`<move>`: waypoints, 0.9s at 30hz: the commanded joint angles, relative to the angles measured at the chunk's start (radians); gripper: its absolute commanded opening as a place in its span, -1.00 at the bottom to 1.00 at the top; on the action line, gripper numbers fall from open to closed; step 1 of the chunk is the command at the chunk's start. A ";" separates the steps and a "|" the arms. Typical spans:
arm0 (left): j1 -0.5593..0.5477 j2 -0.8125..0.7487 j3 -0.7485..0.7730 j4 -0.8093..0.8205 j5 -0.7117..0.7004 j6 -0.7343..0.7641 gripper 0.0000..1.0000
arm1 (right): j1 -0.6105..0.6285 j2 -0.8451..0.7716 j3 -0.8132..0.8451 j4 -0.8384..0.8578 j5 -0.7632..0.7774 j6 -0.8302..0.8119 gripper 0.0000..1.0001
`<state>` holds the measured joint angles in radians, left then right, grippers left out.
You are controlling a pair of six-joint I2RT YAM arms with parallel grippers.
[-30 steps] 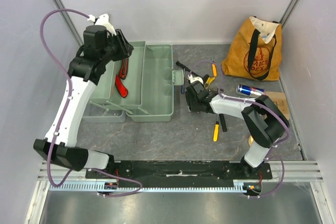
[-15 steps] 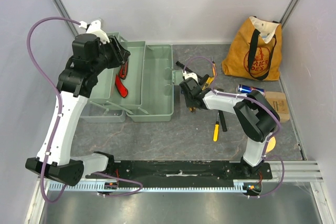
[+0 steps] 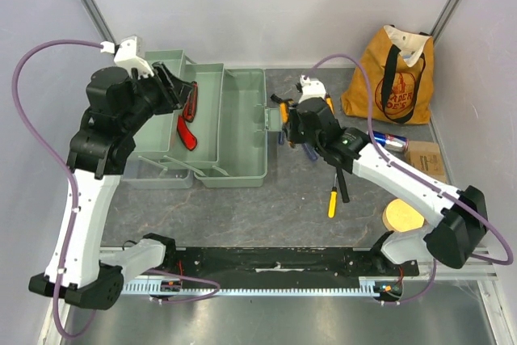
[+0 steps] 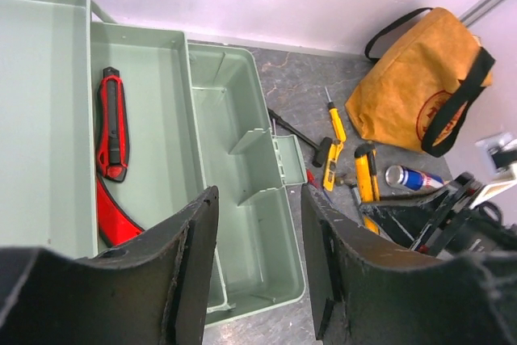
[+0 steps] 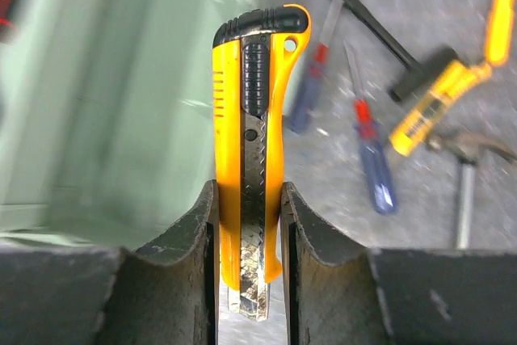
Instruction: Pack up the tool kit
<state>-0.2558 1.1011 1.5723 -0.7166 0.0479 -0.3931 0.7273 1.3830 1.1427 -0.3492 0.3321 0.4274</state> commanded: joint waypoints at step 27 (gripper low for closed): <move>0.000 -0.199 -0.058 0.005 0.121 -0.035 0.10 | 0.348 0.804 0.882 -0.010 0.183 0.053 -0.61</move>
<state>-0.2558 0.9104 1.5055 -0.7311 0.1390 -0.4023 1.0729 2.1433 1.9533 -0.3546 0.4557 0.4641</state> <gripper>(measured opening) 0.541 0.332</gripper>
